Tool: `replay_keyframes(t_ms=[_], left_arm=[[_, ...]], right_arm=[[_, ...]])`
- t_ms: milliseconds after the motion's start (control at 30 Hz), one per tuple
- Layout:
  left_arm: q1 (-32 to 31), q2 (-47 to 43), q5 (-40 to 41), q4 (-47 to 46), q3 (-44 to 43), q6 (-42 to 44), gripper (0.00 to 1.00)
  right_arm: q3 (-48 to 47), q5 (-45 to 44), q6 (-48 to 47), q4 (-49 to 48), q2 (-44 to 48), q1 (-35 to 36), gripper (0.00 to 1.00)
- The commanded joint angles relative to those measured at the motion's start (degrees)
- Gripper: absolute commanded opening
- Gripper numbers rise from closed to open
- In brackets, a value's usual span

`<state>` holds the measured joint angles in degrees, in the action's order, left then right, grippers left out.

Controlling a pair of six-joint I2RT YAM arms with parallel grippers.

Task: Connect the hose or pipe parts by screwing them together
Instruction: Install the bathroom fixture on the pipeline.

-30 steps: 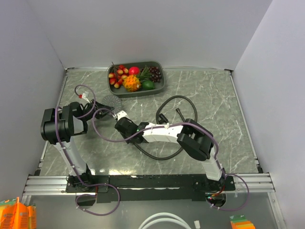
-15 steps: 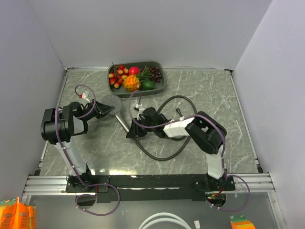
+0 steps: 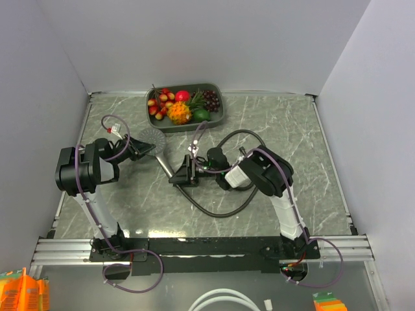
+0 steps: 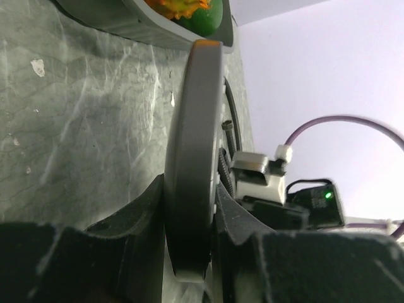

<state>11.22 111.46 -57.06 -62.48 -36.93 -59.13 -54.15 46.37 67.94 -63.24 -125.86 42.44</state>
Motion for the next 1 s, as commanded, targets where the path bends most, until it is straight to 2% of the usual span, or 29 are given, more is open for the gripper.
replay_keyframes(t_ms=[0,67,100,167,200,233,333,367,467,567,833,933,967], left_arm=[[-0.59,-2.3,-3.94,-3.09,0.28,2.18,0.01],[-0.59,-2.3,-4.03,-3.26,0.28,1.92,0.01],[-0.5,-2.3,-4.11,-3.35,0.28,1.83,0.01],[-0.5,-2.39,-4.03,-3.53,0.28,1.65,0.01],[-0.41,-2.39,-4.03,-3.44,0.28,1.74,0.01],[-0.41,-2.47,-4.11,-3.35,0.36,1.74,0.01],[-0.41,-2.3,-4.11,-3.35,0.28,1.83,0.01],[-0.41,-2.21,-4.03,-3.44,0.19,1.83,0.01],[-0.41,-2.12,-4.03,-3.44,0.19,1.65,0.01],[-0.33,-2.47,-3.85,-2.83,0.19,2.09,0.01],[-0.24,-2.65,-3.94,-2.82,0.28,2.09,0.01],[-0.33,-2.65,-4.03,-2.82,0.19,2.09,0.01],[-0.33,-2.48,-4.37,-2.91,0.19,2.01,0.01]], right_arm=[[-2.71,1.09,-13.65,11.96,9.75,-0.86,0.81],[-7.09,-0.91,-23.06,28.08,13.34,-0.43,0.85],[-9.55,-8.67,-34.17,48.01,14.41,0.01,0.85],[-17.02,-18.72,-42.94,63.09,15.9,2.64,0.86],[-18.78,-24.86,-48.29,73.86,16.52,3.52,0.85],[-20.54,-34.84,-50.0,76.4,17.22,5.88,0.85],[-20.56,-45.72,-54.05,79.68,20.65,10.1,0.83],[-20.56,-46.36,-54.66,79.77,21.53,11.25,0.82],[-24.24,-56.08,-56.78,84.41,19.62,16.34,0.79],[-26.79,-61.91,-57.75,86.71,17.85,20.13,0.77],[-29.17,-61.22,-53.44,85.04,12.49,22.08,0.67],[-29.96,-61.84,-52.65,83.29,10.74,22.08,0.59],[-30.13,-62.19,-52.3,82.93,10.38,22.08,0.52]])
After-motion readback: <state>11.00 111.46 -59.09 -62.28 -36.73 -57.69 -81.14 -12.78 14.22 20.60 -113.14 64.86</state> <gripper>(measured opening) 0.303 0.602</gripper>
